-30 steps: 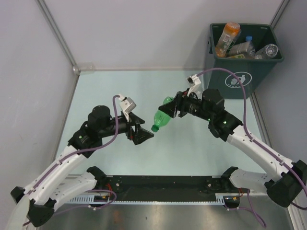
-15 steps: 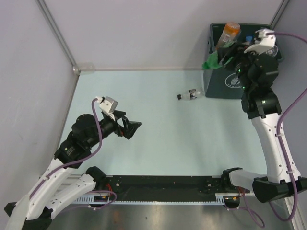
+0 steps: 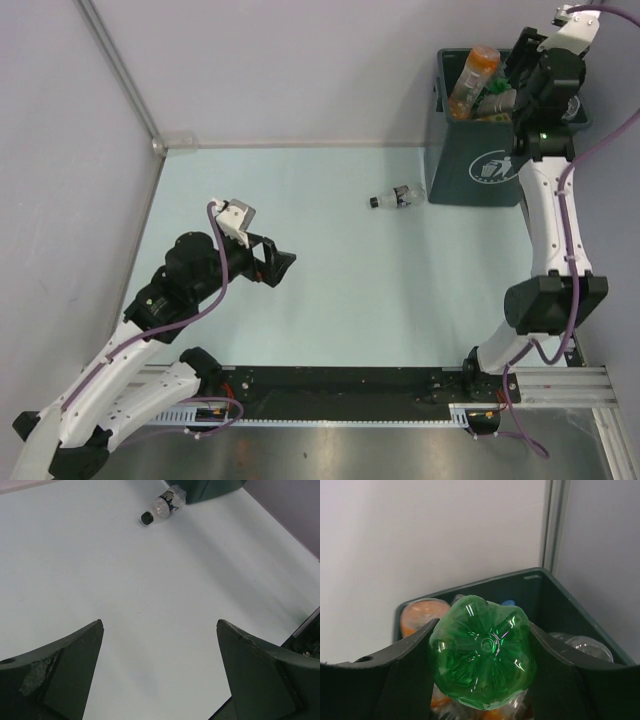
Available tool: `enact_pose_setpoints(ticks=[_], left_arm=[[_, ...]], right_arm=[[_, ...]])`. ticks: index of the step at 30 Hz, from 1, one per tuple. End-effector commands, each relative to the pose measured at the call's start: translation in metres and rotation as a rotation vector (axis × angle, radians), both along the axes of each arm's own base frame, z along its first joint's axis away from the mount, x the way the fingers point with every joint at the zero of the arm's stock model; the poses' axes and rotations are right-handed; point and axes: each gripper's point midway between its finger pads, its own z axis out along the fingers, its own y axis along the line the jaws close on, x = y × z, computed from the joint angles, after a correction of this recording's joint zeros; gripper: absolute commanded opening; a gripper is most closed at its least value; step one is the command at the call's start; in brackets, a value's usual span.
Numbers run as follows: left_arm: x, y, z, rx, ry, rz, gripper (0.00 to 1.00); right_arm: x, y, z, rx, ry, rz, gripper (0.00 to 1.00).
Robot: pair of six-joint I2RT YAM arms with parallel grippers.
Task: Put the plastic bottles in the bin
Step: Place the plastic bottle in the trash bin.
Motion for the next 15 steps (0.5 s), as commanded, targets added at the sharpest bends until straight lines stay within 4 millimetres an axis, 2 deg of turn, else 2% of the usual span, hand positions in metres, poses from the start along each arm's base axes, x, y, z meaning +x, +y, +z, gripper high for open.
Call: enact_pose_setpoints(ticks=[1, 2, 3, 4, 5, 6, 8, 10, 11, 12, 14, 15], left_arm=[[0.004, -0.003, 0.001, 0.003, -0.01, -0.003, 1.0], [0.005, -0.004, 0.001, 0.006, -0.006, -0.003, 1.0], [0.005, -0.004, 0.0, 0.009, -0.005, -0.005, 1.0], [0.005, -0.005, 0.001, 0.009, -0.003, -0.008, 1.0], [0.006, -0.005, 0.0, 0.012, 0.001, -0.008, 1.0], [0.006, -0.005, 0.0, 0.013, 0.002, -0.007, 1.0], [0.006, -0.005, 0.001, 0.011, 0.002, -0.006, 1.0], [0.006, -0.005, 0.0, 0.009, 0.003, -0.002, 1.0], [0.006, -0.005, 0.002, 0.004, -0.003, -0.005, 1.0], [0.006, -0.006, 0.002, -0.001, 0.0, -0.002, 1.0], [0.006, -0.005, 0.003, -0.005, -0.001, 0.001, 1.0], [0.005, -0.004, 0.003, -0.009, 0.0, 0.004, 1.0]], right_arm=[[0.015, -0.03, 0.027, -0.065, -0.084, -0.114, 0.37], [0.028, -0.037, 0.013, -0.064, -0.057, -0.126, 0.38], [0.03, -0.041, 0.018, -0.059, -0.072, -0.143, 0.48], [0.033, -0.044, 0.017, -0.06, -0.072, -0.152, 0.62], [0.042, -0.047, 0.009, -0.062, -0.057, -0.159, 0.93], [0.041, -0.048, 0.017, -0.062, -0.071, -0.164, 1.0], [0.04, -0.046, 0.015, -0.056, -0.045, -0.16, 1.0], [0.032, -0.039, 0.026, -0.056, -0.057, -0.129, 1.0], [0.029, -0.032, 0.027, -0.051, -0.054, -0.09, 1.0], [0.016, -0.025, 0.041, -0.047, -0.079, -0.064, 1.0], [0.008, -0.013, 0.039, -0.046, -0.059, -0.018, 1.0], [0.005, 0.001, 0.041, -0.03, -0.061, 0.038, 1.0]])
